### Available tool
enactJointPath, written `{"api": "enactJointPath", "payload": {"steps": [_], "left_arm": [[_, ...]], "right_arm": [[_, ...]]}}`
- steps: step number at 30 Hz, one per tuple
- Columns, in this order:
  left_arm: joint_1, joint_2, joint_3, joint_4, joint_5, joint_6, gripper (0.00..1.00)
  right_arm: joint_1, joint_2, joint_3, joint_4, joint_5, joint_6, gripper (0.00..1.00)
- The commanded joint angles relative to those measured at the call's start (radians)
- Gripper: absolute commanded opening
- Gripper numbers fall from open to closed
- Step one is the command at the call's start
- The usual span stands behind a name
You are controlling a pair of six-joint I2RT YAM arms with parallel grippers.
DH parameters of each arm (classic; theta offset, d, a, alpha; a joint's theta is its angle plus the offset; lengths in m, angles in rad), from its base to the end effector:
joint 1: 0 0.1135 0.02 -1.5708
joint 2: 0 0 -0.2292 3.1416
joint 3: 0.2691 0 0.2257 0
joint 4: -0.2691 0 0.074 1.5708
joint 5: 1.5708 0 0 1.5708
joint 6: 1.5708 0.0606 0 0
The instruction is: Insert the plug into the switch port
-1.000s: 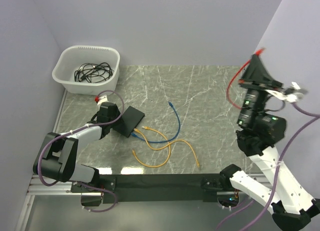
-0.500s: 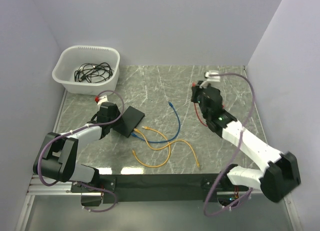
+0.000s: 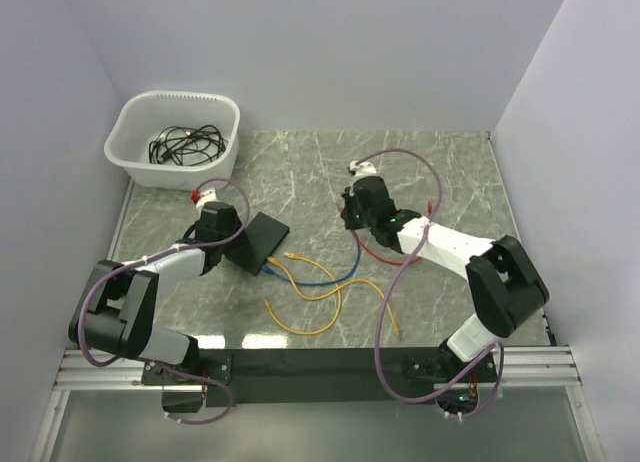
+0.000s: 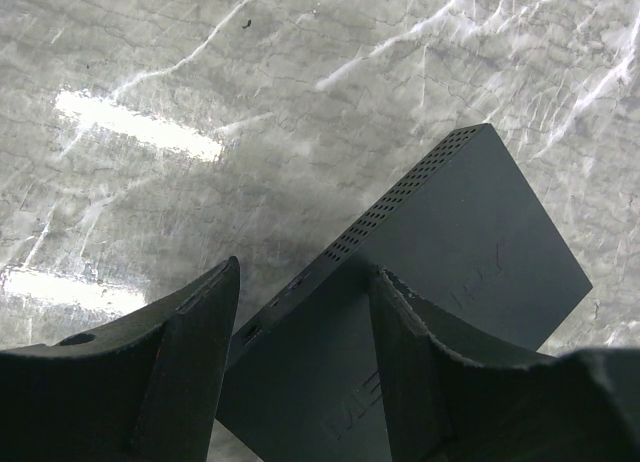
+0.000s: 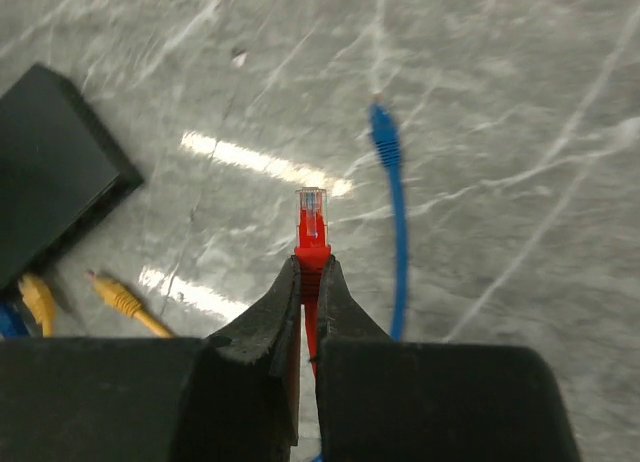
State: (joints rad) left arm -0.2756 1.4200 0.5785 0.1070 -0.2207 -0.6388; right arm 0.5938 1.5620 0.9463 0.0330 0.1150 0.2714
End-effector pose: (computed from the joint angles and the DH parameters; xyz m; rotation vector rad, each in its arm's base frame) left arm 0.2674 -0.0618 0.1286 -0.5246 2.2327 -0.2216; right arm 0.2876 0.1858 0.1922 -0.2822 2.1549 0.3770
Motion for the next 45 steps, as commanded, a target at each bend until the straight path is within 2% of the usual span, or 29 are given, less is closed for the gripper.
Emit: {"api": "enactJointPath", "payload": {"steps": [1,8,15,29,38,45], "left_arm": [[-0.001,-0.003,0.023,-0.009,0.007,0.021,0.6],[-0.001,-0.009,0.015,-0.004,0.007,0.019,0.6],[-0.001,-0.01,0.015,-0.004,0.007,0.018,0.6],[-0.001,-0.007,0.017,-0.006,0.007,0.018,0.6],[-0.001,-0.007,0.018,-0.007,0.009,0.019,0.6],[-0.001,-0.004,0.018,-0.007,0.009,0.018,0.6]], "right_arm": [[0.056,0.026,0.08,0.025,-0.043,-0.021,0.0],[0.244,0.15,0.157,-0.001,-0.031,-0.006,0.0],[0.311,0.263,0.224,-0.016,-0.041,0.002,0.0],[0.382,0.369,0.241,0.005,-0.104,0.029,0.0],[0.376,0.443,0.289,-0.047,-0.025,0.049,0.0],[0.321,0.396,0.227,-0.009,-0.043,0.058,0.0]]}}
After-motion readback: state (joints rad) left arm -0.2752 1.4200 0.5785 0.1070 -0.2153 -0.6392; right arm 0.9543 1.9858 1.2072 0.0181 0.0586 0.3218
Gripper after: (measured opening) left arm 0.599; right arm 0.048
